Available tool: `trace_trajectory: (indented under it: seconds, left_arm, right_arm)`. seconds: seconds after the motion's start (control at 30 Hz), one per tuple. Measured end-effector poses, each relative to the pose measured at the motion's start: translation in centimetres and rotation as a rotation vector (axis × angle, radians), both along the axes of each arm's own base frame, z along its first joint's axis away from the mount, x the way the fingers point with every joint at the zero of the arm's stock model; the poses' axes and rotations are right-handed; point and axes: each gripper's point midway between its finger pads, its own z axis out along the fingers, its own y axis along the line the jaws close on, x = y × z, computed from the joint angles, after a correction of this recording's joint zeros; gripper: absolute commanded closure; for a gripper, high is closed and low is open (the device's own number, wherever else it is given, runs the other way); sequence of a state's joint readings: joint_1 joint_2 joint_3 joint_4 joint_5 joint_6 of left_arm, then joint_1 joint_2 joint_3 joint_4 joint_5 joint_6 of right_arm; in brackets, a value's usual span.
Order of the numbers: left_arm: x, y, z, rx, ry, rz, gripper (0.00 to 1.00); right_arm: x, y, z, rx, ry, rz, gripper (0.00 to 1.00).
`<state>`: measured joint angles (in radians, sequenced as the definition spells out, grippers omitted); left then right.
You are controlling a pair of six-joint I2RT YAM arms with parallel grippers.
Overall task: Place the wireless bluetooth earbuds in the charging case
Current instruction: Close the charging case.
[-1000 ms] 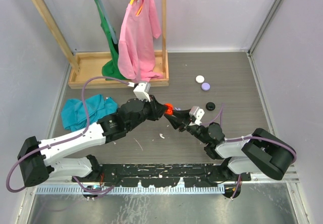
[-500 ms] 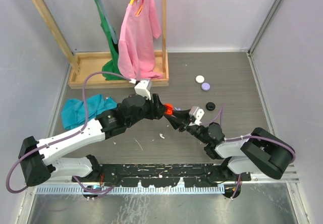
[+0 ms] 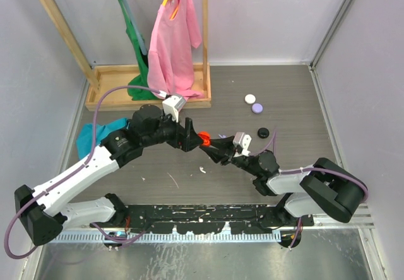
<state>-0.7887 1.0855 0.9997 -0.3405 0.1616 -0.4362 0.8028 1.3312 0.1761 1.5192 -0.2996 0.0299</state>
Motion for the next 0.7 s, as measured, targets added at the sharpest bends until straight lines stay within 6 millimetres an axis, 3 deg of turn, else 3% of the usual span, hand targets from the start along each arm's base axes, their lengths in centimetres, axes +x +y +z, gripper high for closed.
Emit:
trace_trajectory:
  seconds: [0.3,0.7]
  left_arm:
    - [-1.4,-0.9,0.3,0.014,-0.019,-0.179,0.21]
    - [-3.0,-2.4,-0.8,0.003,0.043,-0.334,0.27]
  right_arm:
    - [-1.3,1.2,0.5,-0.009,-0.017,0.103,0.96]
    - [-1.6,1.9,0.0,-0.033,-0.001,0.151,0.96]
